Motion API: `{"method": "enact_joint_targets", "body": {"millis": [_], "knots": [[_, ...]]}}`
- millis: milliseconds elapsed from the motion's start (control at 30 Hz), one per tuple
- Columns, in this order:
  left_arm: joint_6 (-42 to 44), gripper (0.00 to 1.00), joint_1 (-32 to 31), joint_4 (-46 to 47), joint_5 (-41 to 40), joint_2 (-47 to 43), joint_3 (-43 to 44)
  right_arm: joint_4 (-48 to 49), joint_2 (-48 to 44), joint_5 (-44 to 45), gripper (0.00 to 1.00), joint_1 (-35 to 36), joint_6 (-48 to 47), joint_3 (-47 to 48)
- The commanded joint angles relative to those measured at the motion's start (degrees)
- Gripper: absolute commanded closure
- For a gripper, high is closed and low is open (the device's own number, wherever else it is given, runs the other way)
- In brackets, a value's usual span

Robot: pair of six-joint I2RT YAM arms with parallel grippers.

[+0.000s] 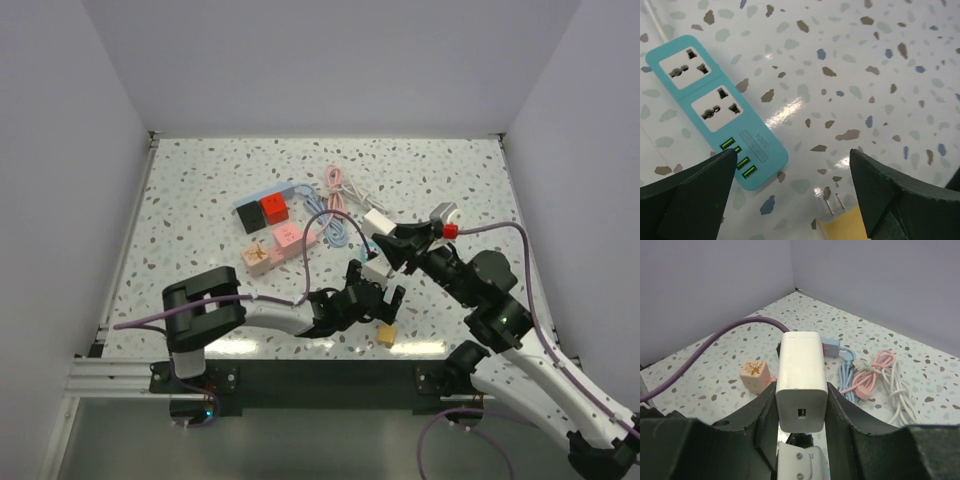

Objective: Insert the plug

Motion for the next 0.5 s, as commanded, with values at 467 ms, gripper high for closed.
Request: {"method": "enact_joint_targets", "body": {"millis": [467], "knots": [[0.3, 0.00, -0.4, -9.7, -12.8, 8.1, 7.5, 0.0, -0.9, -0.4, 1.00, -0.1, -1.6, -0.2]]}}
